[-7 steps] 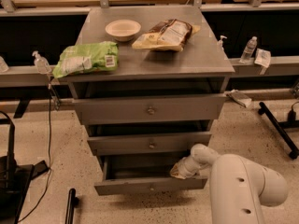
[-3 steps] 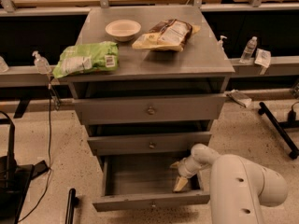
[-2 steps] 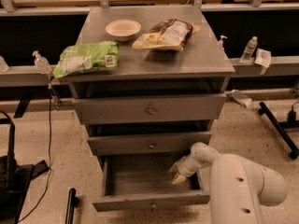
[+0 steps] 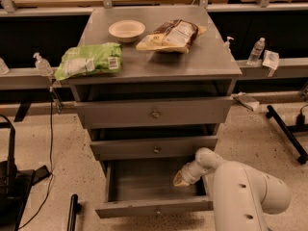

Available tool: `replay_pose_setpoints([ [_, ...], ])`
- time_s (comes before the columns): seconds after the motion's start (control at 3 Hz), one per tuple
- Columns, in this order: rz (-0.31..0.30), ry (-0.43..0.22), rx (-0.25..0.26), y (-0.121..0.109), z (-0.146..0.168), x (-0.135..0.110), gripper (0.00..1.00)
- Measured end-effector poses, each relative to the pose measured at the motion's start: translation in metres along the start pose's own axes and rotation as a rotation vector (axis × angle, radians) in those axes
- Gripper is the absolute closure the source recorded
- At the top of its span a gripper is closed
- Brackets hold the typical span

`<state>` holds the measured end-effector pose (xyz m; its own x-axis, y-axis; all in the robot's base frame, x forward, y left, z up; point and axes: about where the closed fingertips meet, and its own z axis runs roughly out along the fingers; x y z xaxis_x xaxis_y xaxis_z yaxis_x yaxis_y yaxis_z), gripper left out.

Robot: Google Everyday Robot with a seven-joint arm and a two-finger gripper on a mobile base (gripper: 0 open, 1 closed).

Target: Open bottom drawer

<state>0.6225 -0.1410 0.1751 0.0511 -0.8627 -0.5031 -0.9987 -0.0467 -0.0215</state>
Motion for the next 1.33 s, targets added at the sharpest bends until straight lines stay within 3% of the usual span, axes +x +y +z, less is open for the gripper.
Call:
replay_pose_setpoints([
  [0.67,0.031,-0.032,-0.034,0.029,0.022,0.009,1.00],
  [1.33,0.019,-0.001,-0.142,0.074,0.014,-0.004,1.00],
])
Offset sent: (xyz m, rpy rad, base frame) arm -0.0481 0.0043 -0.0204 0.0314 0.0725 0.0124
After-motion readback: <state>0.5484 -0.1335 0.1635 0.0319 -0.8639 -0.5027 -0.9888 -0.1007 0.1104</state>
